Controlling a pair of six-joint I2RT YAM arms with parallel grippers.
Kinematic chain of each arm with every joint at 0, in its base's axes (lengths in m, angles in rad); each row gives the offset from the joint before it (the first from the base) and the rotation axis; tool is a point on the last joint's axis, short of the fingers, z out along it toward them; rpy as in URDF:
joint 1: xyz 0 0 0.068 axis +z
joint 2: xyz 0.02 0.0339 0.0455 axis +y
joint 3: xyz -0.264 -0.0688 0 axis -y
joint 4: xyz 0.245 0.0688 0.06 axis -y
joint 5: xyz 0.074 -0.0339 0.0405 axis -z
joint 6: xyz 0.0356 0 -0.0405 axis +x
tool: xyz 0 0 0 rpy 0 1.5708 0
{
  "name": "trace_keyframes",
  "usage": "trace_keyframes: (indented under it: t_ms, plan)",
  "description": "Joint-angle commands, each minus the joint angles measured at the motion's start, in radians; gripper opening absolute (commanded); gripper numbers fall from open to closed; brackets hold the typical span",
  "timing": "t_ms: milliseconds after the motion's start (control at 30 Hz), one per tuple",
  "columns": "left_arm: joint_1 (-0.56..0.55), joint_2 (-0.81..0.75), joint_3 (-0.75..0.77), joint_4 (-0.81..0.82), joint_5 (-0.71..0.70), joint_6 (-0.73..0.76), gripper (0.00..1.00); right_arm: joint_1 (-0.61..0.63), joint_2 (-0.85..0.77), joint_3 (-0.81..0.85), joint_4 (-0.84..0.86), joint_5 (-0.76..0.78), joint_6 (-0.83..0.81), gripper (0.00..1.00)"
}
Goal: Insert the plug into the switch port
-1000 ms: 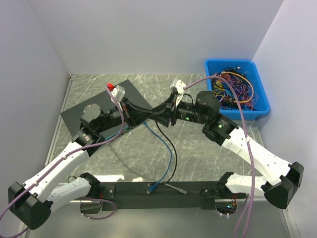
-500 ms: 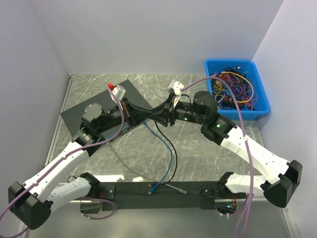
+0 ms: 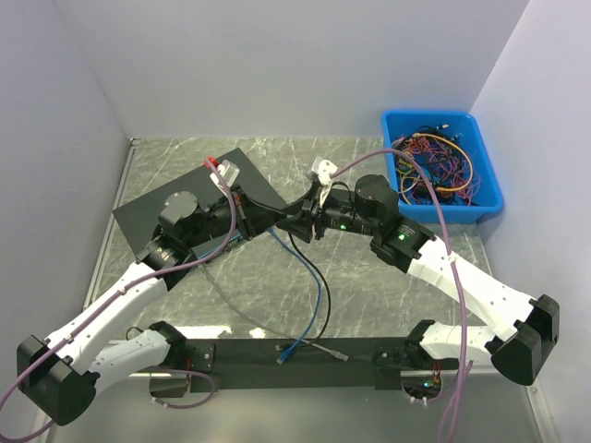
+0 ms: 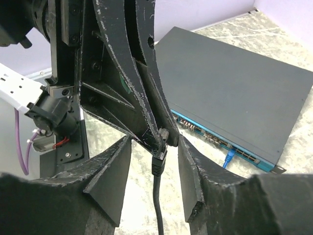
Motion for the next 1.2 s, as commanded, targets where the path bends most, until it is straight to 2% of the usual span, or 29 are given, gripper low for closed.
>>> trace_keyframes:
  t_ms: [0, 200, 333, 500, 767, 967, 1167]
  plan:
    - [-0.002, -0.01, 0.044, 0.144, -0.06, -0.017, 0.0, 0.045, -0.006, -0.035, -0.065, -0.124, 0.014, 0.5]
    - [-0.004, -0.025, 0.041, 0.138, -0.08, -0.014, 0.0, 0.045, -0.009, -0.049, -0.082, -0.114, 0.006, 0.54]
    - [-0.004, -0.033, 0.039, 0.133, -0.092, -0.011, 0.0, 0.045, -0.037, -0.087, -0.055, -0.098, 0.025, 0.69]
    - [-0.004, -0.054, 0.027, 0.145, -0.098, -0.013, 0.0, 0.045, -0.043, -0.11, -0.045, -0.013, 0.045, 0.76]
    - [-0.004, -0.056, 0.028, 0.145, -0.095, -0.016, 0.01, 0.045, -0.065, -0.141, 0.054, 0.061, 0.1, 0.72]
    - [-0.004, -0.048, 0.028, 0.15, -0.092, -0.02, 0.01, 0.044, -0.101, -0.129, 0.141, 0.211, 0.143, 0.63]
    - [-0.004, -0.054, 0.024, 0.15, -0.092, -0.019, 0.01, 0.045, -0.094, -0.109, 0.192, 0.225, 0.161, 0.56]
